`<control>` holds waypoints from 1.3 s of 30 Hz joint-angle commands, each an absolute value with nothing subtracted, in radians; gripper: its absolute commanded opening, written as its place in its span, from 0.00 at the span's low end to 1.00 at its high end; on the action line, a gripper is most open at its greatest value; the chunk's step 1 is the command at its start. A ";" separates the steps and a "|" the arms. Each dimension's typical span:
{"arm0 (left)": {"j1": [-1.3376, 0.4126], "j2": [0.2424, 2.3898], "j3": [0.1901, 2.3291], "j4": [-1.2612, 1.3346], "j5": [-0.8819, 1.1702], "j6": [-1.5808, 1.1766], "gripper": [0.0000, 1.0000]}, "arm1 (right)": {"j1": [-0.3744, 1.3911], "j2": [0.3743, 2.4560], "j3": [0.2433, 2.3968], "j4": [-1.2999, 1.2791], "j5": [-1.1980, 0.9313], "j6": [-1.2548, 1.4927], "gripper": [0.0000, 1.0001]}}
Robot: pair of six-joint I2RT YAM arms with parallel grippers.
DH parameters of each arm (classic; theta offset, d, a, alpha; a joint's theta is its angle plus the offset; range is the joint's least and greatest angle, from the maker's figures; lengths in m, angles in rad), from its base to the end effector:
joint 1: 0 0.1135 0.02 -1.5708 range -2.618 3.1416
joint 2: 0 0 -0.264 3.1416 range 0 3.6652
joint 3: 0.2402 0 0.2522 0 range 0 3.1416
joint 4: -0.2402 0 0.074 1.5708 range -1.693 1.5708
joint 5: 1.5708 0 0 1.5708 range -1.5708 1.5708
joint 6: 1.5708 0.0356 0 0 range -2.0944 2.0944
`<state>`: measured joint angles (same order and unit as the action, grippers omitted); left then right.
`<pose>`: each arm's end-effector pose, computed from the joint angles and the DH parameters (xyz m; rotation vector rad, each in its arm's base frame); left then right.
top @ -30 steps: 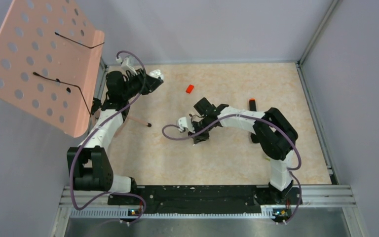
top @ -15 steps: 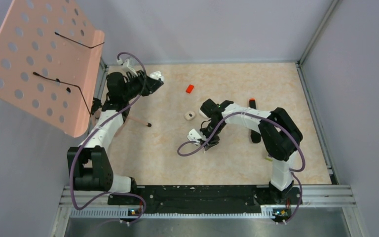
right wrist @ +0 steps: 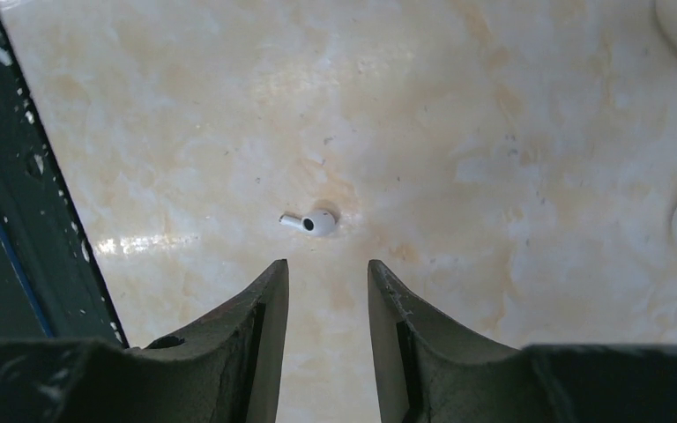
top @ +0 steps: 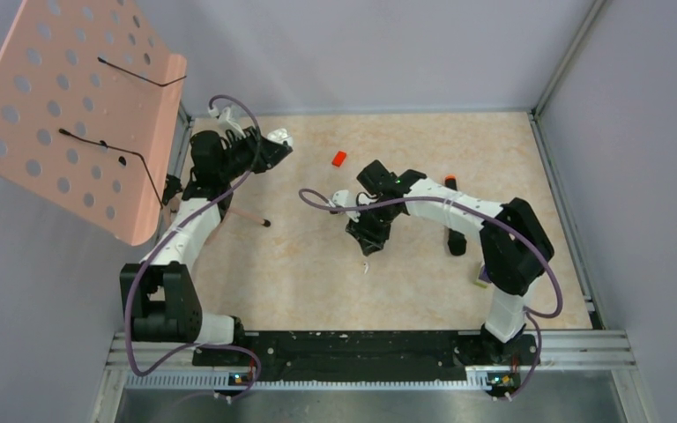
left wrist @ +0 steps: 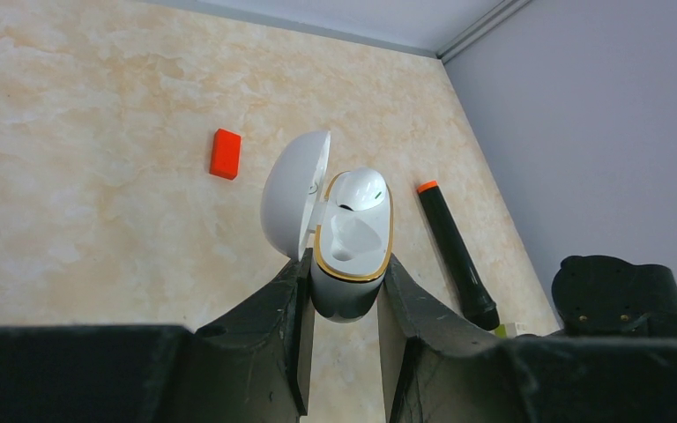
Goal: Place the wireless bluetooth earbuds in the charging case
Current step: Move the earbud to the center of the board, then pick up the earbud from the center of the board.
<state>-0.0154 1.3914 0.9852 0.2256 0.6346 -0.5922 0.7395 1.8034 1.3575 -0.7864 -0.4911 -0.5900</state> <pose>0.3223 -0.0261 0.3131 -0.0384 1.8221 -0.9893 0.2567 0.2569 0.2195 -1.7920 2.0953 0.7235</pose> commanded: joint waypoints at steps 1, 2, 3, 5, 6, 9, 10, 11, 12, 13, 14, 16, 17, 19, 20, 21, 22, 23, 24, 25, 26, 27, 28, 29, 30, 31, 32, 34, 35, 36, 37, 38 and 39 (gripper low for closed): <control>-0.011 1.340 0.987 0.272 0.625 -0.601 0.00 | 0.775 1.859 1.415 -0.791 -0.273 -0.230 0.37; -0.010 1.339 0.989 0.269 0.626 -0.598 0.00 | 0.776 1.874 1.424 -0.791 -0.256 -0.202 0.37; -0.010 1.337 0.991 0.266 0.624 -0.593 0.00 | 0.778 1.886 1.434 -0.792 -0.251 -0.183 0.37; -0.009 1.332 0.990 0.255 0.624 -0.585 0.00 | 0.784 1.901 1.449 -0.785 -0.246 -0.164 0.38; -0.009 1.328 0.988 0.252 0.623 -0.582 0.00 | 0.788 1.908 1.455 -0.783 -0.246 -0.157 0.39; -0.009 1.319 0.978 0.250 0.618 -0.581 0.00 | 0.798 1.936 1.474 -0.790 -0.258 -0.128 0.40; -0.009 1.316 0.974 0.250 0.616 -0.583 0.00 | 0.806 1.944 1.477 -0.795 -0.258 -0.124 0.40; -0.009 1.313 0.972 0.252 0.614 -0.583 0.00 | 0.813 1.951 1.479 -0.798 -0.262 -0.121 0.40; -0.008 1.310 0.971 0.252 0.612 -0.582 0.00 | 0.820 1.956 1.480 -0.800 -0.268 -0.115 0.40; -0.008 1.309 0.970 0.252 0.612 -0.581 0.00 | 0.827 1.960 1.478 -0.802 -0.273 -0.110 0.40; -0.006 1.309 0.970 0.252 0.612 -0.581 0.00 | 0.836 1.963 1.478 -0.802 -0.276 -0.106 0.40; -0.006 1.308 0.971 0.252 0.612 -0.581 0.00 | 0.849 1.970 1.476 -0.802 -0.271 -0.100 0.40; -0.006 1.308 0.972 0.251 0.613 -0.581 0.00 | 0.852 1.974 1.477 -0.803 -0.266 -0.100 0.40; -0.006 1.308 0.972 0.251 0.615 -0.581 0.00 | 0.854 1.981 1.479 -0.805 -0.252 -0.097 0.41; -0.006 1.308 0.973 0.250 0.616 -0.581 0.00 | 0.855 1.986 1.481 -0.805 -0.244 -0.097 0.40; -0.006 1.310 0.974 0.250 0.618 -0.580 0.00 | 0.855 1.990 1.482 -0.807 -0.238 -0.098 0.41; -0.007 1.310 0.974 0.250 0.617 -0.580 0.00 | 0.855 1.994 1.485 -0.809 -0.233 -0.098 0.41; -0.007 1.311 0.974 0.250 0.618 -0.581 0.00 | 0.855 1.999 1.487 -0.812 -0.229 -0.099 0.41; -0.007 1.312 0.973 0.251 0.618 -0.581 0.00 | 0.855 2.002 1.488 -0.814 -0.224 -0.101 0.41; -0.007 1.314 0.974 0.252 0.618 -0.583 0.00 | 0.856 2.003 1.488 -0.817 -0.222 -0.101 0.40; -0.007 1.314 0.974 0.254 0.618 -0.583 0.00 | 0.856 2.004 1.486 -0.820 -0.221 -0.103 0.40; -0.007 1.315 0.974 0.254 0.618 -0.583 0.00 | 0.858 2.004 1.483 -0.822 -0.223 -0.103 0.40; -0.006 1.317 0.975 0.253 0.618 -0.583 0.00 | 0.858 2.004 1.480 -0.822 -0.224 -0.105 0.40; -0.007 1.319 0.976 0.253 0.619 -0.583 0.00 | 0.859 2.002 1.475 -0.824 -0.224 -0.106 0.40; -0.006 1.319 0.977 0.254 0.619 -0.584 0.00 | 0.861 2.002 1.473 -0.824 -0.223 -0.107 0.40; -0.006 1.321 0.977 0.255 0.619 -0.583 0.00 | 0.862 2.002 1.471 -0.824 -0.221 -0.107 0.39; -0.006 1.323 0.978 0.255 0.621 -0.583 0.00 | 0.863 2.004 1.470 -0.824 -0.214 -0.104 0.38; -0.006 1.327 0.981 0.255 0.624 -0.584 0.00 | 0.867 2.006 1.469 -0.824 -0.208 -0.103 0.36; -0.006 1.331 0.983 0.256 0.624 -0.584 0.00 | 0.868 2.006 1.467 -0.824 -0.204 -0.103 0.36; -0.006 1.332 0.983 0.257 0.625 -0.585 0.00 | 0.869 2.006 1.467 -0.824 -0.199 -0.104 0.35; -0.007 1.332 0.983 0.259 0.625 -0.586 0.00 | 0.871 2.008 1.466 -0.825 -0.197 -0.105 0.35; -0.007 1.332 0.983 0.261 0.626 -0.585 0.00 | 0.872 2.009 1.464 -0.826 -0.195 -0.107 0.35; -0.006 1.333 0.983 0.262 0.625 -0.585 0.00 | 0.874 2.007 1.462 -0.828 -0.191 -0.110 0.35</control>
<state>-0.0128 1.3441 0.9741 0.2230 0.6197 -0.5922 0.8501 1.9923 1.4418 -0.8124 -0.2150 -0.1181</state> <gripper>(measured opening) 0.329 0.352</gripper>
